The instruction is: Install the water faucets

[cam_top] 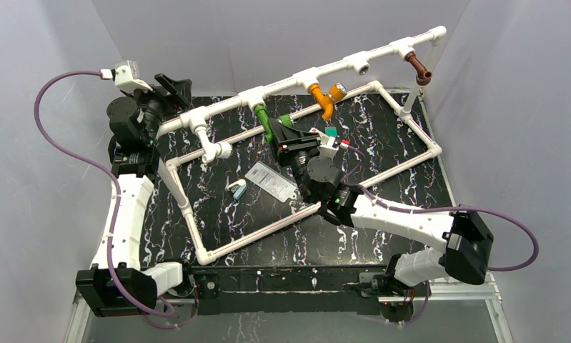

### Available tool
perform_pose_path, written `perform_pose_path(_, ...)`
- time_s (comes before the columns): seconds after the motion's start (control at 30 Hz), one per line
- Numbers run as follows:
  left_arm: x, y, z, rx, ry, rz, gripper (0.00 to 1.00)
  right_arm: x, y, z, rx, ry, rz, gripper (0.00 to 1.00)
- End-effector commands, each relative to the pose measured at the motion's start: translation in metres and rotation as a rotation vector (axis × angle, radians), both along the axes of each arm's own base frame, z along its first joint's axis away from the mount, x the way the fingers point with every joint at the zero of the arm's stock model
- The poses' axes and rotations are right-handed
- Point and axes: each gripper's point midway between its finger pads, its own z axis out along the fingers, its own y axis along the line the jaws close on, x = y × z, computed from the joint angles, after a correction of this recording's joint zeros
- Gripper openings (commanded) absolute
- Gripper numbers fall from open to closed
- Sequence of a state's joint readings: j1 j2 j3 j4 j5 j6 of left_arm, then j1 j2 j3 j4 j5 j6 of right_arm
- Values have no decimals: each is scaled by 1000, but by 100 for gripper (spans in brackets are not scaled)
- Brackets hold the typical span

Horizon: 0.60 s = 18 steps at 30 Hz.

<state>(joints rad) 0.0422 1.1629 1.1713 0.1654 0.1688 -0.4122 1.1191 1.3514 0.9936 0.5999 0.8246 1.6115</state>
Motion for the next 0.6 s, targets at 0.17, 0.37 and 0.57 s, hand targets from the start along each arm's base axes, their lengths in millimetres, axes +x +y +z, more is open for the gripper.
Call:
perform_pose_path(0.17, -21, 10, -177, -19, 570, 33, 75, -6, 15, -9, 27, 64, 96, 21)
perform_pose_path(0.37, -21, 11, -178, -18, 573, 35, 75, -11, 1, -20, -59, 32, 74, 56)
perform_pose_path(0.57, -21, 11, -179, -18, 574, 36, 75, -22, -11, -11, -154, -105, 79, 71)
